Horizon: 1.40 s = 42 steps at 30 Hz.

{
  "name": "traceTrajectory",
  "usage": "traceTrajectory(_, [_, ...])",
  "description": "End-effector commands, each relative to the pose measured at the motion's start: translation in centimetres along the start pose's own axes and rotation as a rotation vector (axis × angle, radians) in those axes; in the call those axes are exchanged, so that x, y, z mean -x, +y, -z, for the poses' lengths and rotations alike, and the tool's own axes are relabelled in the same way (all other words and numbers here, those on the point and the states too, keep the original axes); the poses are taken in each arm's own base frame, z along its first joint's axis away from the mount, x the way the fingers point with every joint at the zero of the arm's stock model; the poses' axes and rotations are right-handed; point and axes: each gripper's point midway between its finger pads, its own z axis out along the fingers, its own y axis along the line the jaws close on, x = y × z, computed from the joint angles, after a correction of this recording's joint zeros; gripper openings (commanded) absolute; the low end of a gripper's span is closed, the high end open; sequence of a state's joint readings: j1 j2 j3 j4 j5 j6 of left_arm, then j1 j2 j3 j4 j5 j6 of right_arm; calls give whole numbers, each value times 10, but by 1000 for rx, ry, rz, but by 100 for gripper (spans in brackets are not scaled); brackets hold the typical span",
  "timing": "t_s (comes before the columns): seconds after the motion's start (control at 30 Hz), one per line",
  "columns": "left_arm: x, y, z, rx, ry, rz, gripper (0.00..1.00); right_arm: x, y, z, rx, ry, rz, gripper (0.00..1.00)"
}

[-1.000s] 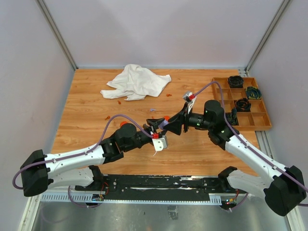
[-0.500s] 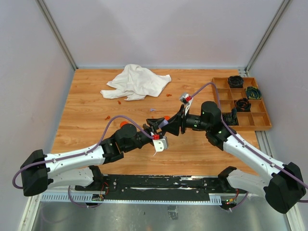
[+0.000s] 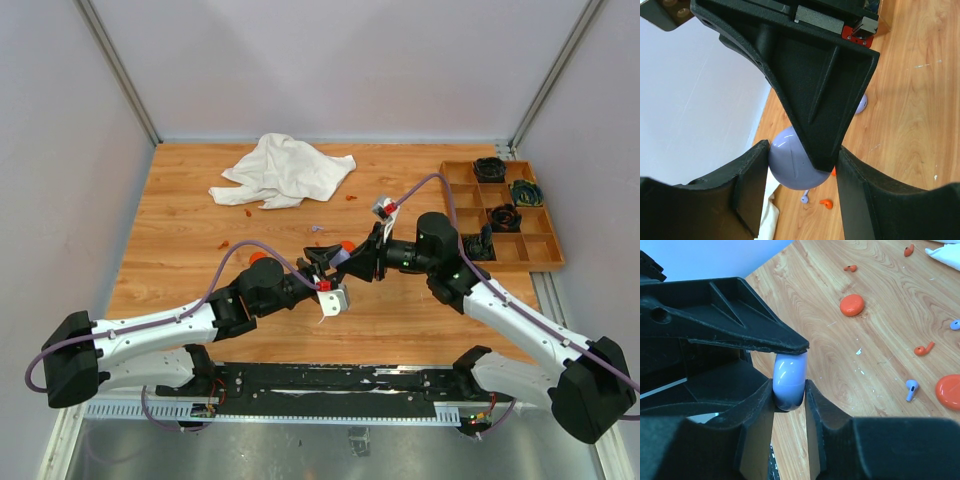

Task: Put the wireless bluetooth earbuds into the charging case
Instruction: Pick up the charging case at the center of the board.

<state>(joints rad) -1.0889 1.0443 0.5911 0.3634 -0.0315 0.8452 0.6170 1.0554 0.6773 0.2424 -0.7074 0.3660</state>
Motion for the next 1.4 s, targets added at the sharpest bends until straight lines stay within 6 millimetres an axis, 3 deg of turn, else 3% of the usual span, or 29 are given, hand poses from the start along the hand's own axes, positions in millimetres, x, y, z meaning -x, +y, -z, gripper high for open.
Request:
traceTrajectory(0.0, [30,20,3,49,-96,1,50,-2,5,0,25,-9,51,26])
traceTrajectory(0.2, [32,18,7,38,-104,55,62,0,4,3,29,-42,126,8])
traceTrajectory(0.33, [34,16,10,21,-95,114,71,3,3,8,36,-90,185,1])
traceTrajectory(0.7, [46,19,21,11,-167,329,78,17,-6,23,42,-252,287,1])
traceTrajectory(1.03, [53,39,35,13,-311,568,78,29,13,35,139,-452,409,1])
traceTrajectory(1.37, [59,36,28,-74,-383,743,79,33,30,40,218,-505,456,1])
